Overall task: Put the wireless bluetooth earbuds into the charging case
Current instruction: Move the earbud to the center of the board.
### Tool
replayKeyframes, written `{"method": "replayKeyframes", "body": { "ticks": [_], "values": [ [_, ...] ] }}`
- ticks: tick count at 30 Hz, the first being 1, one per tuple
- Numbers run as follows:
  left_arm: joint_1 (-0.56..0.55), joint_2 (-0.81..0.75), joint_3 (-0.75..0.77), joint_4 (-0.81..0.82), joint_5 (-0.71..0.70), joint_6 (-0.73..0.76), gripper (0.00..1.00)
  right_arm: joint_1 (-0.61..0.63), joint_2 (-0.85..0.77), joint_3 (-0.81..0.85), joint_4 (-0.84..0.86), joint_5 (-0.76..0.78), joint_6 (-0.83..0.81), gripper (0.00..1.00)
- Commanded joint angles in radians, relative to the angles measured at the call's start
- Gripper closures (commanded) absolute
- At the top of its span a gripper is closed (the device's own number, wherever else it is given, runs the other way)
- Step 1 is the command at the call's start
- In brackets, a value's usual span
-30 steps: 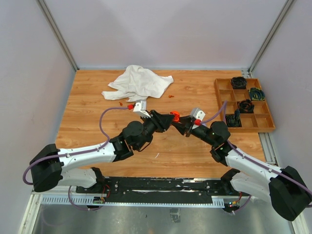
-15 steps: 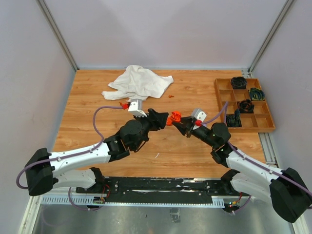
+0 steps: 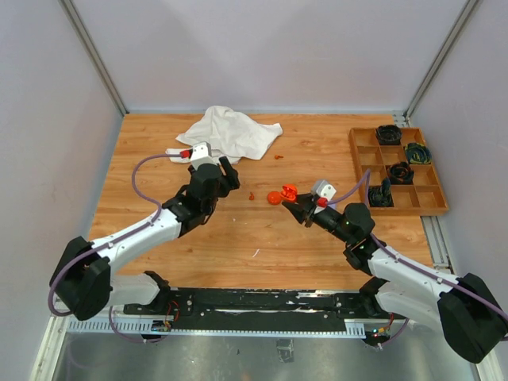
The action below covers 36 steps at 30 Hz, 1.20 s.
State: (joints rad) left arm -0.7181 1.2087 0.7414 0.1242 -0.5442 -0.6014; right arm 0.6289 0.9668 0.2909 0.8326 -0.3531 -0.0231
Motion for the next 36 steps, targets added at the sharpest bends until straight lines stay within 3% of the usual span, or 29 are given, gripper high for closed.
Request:
{"method": "replayKeyframes", "body": {
  "ticks": [1, 6, 16, 25, 36],
  "values": [
    [0.136, 0.078, 0.06, -0.07, 0.036, 0.061, 0.3, 0.013, -0.007, -0.02, 0.035, 0.025, -0.008, 0.94],
    [0.279, 0.2, 0.097, -0.075, 0.071, 0.092, 0.3, 0.013, 0.007, -0.024, 0.051, 0.025, -0.003, 0.94],
    [0.435, 0.455, 0.228, -0.069, 0.091, 0.105, 0.36, 0.013, 0.04, -0.027, 0.071, 0.027, -0.001, 0.94],
    [0.491, 0.639, 0.357, -0.08, 0.145, 0.131, 0.44, 0.013, 0.059, -0.026, 0.075, 0.034, -0.005, 0.94],
    [0.513, 0.712, 0.412, -0.139, 0.158, 0.141, 0.56, 0.013, 0.084, -0.022, 0.078, 0.037, -0.006, 0.94]
  ]
}}
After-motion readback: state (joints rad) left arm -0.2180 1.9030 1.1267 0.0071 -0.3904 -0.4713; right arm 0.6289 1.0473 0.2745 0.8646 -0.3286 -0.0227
